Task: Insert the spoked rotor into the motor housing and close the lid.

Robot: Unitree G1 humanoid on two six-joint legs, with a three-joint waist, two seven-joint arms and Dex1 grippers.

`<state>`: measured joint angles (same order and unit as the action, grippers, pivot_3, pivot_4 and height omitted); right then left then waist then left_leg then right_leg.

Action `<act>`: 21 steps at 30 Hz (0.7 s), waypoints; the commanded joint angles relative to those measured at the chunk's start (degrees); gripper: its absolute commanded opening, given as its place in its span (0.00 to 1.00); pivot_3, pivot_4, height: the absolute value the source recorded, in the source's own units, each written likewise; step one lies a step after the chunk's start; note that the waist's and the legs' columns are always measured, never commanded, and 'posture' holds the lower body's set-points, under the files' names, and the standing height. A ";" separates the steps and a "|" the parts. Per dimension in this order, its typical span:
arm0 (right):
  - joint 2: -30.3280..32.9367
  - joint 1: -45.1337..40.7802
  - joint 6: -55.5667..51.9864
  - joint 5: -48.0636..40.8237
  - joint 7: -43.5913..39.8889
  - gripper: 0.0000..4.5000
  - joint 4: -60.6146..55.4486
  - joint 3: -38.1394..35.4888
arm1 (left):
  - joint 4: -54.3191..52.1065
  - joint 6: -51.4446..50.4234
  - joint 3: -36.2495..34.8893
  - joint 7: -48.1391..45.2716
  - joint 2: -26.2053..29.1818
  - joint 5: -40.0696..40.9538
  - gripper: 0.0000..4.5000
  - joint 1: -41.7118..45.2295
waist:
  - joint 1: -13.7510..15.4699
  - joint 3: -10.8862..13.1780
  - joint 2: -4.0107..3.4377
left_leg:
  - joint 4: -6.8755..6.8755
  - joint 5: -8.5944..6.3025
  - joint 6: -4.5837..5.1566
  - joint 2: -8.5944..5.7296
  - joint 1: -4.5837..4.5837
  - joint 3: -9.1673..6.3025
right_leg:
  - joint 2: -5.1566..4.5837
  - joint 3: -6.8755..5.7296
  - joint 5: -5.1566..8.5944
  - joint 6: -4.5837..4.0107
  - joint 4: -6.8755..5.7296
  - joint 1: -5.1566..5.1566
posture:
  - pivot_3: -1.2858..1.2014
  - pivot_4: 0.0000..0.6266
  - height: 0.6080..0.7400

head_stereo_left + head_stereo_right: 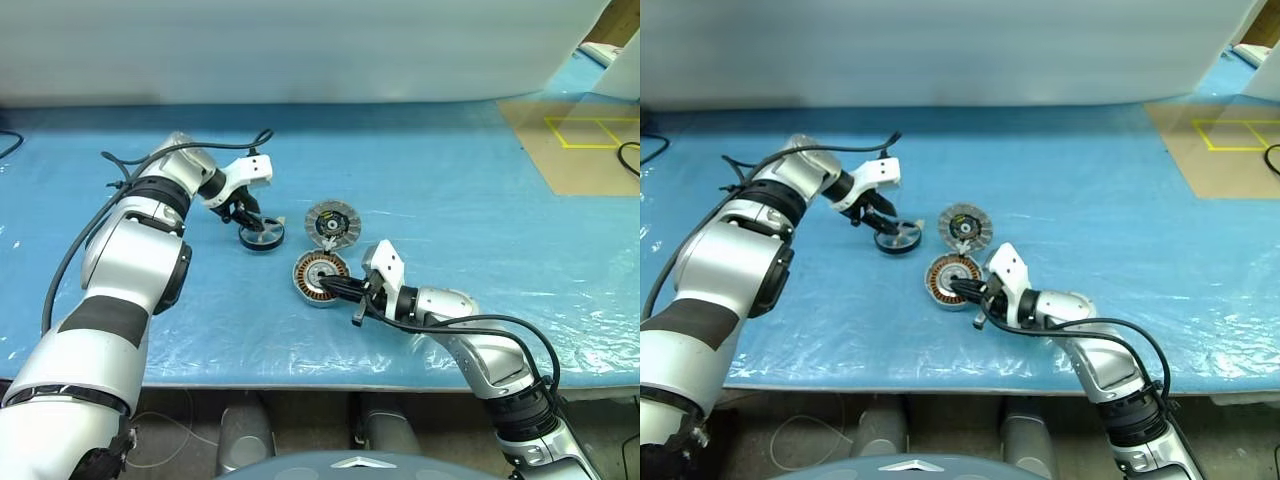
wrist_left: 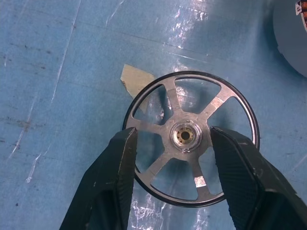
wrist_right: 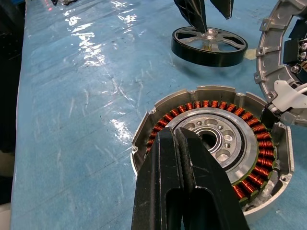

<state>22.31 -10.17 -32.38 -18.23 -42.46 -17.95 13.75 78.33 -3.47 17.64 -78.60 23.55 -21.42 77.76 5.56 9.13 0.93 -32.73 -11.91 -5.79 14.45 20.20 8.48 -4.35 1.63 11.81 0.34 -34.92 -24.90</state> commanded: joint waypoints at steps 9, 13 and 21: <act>-0.73 0.12 -0.15 -1.32 0.62 0.00 -3.37 -0.20 | -0.47 2.59 0.28 1.82 -0.76 -1.05 0.56 -1.32 | -0.02 0.00 0.00 | 0.02 0.00 0.00 0.00 -0.02 0.00 | 0.00 0.00 -0.01 0.01 0.03 0.04 | 0.52 0.24 1.00; -0.95 0.04 -0.20 -1.25 0.81 0.00 -3.43 -0.12 | -0.38 2.67 0.52 2.25 -0.85 -1.62 0.56 -1.59 | -0.01 0.00 0.00 | 0.01 0.00 0.00 -0.01 -0.04 -0.01 | 0.00 0.01 -0.02 0.02 0.03 0.05 | 0.52 0.24 1.00; -0.98 -0.24 -0.01 -1.16 0.95 0.00 -3.04 -0.07 | -0.22 1.73 0.79 2.30 -0.45 -2.92 0.56 -1.74 | -0.02 0.00 0.00 | 0.02 0.00 0.00 -0.01 -0.04 -0.01 | 0.00 0.01 -0.02 0.04 0.04 0.06 | 0.52 0.24 1.00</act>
<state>21.65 -10.17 -32.92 -18.28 -41.40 -18.80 13.75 78.35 -1.46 18.08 -76.59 22.33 -23.73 75.78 5.55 9.13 0.92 -32.71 -11.92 -5.79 14.45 20.16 8.47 -4.35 1.64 11.79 0.38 -34.88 -24.84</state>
